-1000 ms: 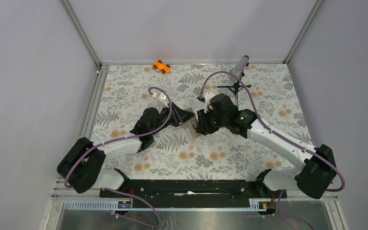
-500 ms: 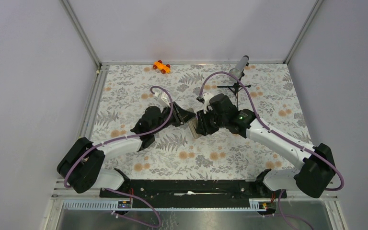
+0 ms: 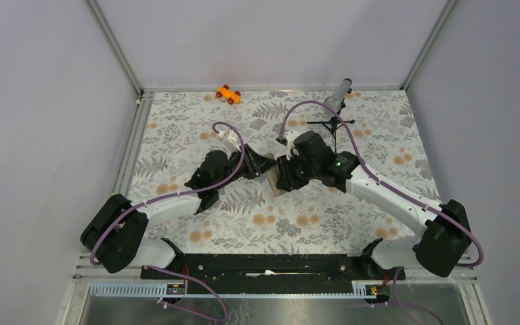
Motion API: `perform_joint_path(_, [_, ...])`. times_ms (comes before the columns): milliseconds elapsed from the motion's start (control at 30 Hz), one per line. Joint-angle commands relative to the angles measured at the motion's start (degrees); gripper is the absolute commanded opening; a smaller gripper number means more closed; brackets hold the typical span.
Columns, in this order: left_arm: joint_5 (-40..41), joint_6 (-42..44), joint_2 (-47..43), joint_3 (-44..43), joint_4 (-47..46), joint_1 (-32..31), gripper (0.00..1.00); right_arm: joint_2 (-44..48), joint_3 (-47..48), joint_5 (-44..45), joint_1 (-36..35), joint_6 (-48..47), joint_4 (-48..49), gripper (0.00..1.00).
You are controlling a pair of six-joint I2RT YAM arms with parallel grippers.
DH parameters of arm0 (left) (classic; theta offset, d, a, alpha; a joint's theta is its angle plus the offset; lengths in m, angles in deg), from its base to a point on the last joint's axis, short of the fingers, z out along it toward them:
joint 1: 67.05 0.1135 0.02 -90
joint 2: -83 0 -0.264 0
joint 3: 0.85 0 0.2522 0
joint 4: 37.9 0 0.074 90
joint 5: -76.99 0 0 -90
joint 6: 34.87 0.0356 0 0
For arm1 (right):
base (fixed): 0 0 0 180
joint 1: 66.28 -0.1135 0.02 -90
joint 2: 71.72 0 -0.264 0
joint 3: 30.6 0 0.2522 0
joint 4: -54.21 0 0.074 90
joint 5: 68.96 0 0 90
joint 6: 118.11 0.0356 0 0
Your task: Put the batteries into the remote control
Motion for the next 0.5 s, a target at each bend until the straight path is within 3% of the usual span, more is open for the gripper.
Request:
perform_joint_path(0, [-1.4, -3.8, -1.3, -2.8, -5.4, -0.7, 0.00, -1.0, 4.1, -1.3, -0.4, 1.1, 0.4, 0.35])
perform_joint_path(333, [-4.5, -9.4, -2.4, -2.6, -5.5, -0.5, 0.00, -3.9, 8.0, -1.4, -0.4, 1.6, -4.2, 0.39])
perform_joint_path(467, [-4.6, -11.0, -3.6, -2.9, -3.4, -0.2, 0.00, -4.4, 9.4, -1.1, -0.5, 1.4, -5.1, 0.48])
